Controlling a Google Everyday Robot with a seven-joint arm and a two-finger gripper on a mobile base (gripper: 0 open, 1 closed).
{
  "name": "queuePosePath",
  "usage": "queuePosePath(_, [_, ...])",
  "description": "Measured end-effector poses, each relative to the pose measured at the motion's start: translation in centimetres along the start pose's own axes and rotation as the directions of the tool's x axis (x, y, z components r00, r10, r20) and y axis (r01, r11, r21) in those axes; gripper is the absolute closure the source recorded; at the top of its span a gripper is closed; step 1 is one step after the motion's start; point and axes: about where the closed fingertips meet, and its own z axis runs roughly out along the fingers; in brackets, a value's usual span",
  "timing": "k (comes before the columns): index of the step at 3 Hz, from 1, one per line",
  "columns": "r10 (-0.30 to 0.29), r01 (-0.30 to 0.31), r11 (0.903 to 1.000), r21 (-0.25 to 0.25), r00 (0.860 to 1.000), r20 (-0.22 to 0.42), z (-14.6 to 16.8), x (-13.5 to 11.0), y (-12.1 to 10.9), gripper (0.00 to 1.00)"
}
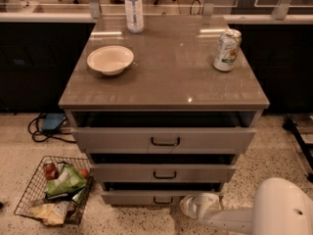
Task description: Close bottom drawer
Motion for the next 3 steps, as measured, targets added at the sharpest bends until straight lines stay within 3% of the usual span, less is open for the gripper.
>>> queuePosePath(1, [-0.002, 0.002, 1.0000, 0.002, 1.000, 0.000, 0.0, -0.1, 0.1, 0.99])
queuePosePath(2, [-0.021, 0.020, 0.9997, 0.016, 1.000, 0.002, 0.7, 0.5, -1.2, 0.77])
queuePosePath(3, [-0.020, 0.020, 0.9997, 0.016, 1.000, 0.002, 0.6, 0.4, -1.1, 0.54])
